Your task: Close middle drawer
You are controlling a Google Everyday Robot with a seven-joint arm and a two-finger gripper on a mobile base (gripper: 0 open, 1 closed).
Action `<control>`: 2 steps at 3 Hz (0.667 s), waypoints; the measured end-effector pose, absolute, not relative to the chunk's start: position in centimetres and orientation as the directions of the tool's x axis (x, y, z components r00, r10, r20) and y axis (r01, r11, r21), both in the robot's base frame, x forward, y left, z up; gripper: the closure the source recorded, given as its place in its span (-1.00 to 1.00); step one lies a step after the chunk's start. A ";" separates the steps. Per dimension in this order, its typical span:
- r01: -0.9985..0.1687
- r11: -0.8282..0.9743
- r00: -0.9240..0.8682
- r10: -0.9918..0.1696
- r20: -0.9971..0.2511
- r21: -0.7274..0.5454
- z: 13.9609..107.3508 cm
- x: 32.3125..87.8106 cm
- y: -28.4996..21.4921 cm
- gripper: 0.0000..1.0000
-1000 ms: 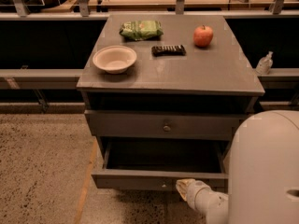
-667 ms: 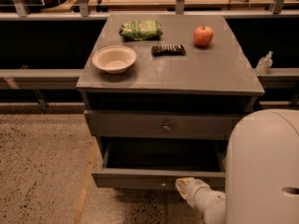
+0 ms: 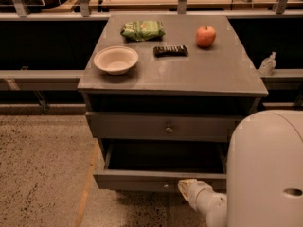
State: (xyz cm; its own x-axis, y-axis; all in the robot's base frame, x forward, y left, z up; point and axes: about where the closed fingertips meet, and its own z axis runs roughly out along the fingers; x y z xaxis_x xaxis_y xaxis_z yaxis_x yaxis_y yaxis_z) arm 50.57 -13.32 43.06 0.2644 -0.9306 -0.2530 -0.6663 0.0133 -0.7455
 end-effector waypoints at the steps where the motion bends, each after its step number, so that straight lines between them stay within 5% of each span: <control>1: -0.651 0.002 0.267 -0.935 -0.232 -0.759 43.2 51.3 -13.3 1.00; 2: -0.650 0.001 0.268 -0.936 -0.230 -0.760 43.2 51.2 -13.4 1.00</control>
Offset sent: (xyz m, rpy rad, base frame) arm 0.1317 0.0211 0.0268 -0.3067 -0.3329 0.0166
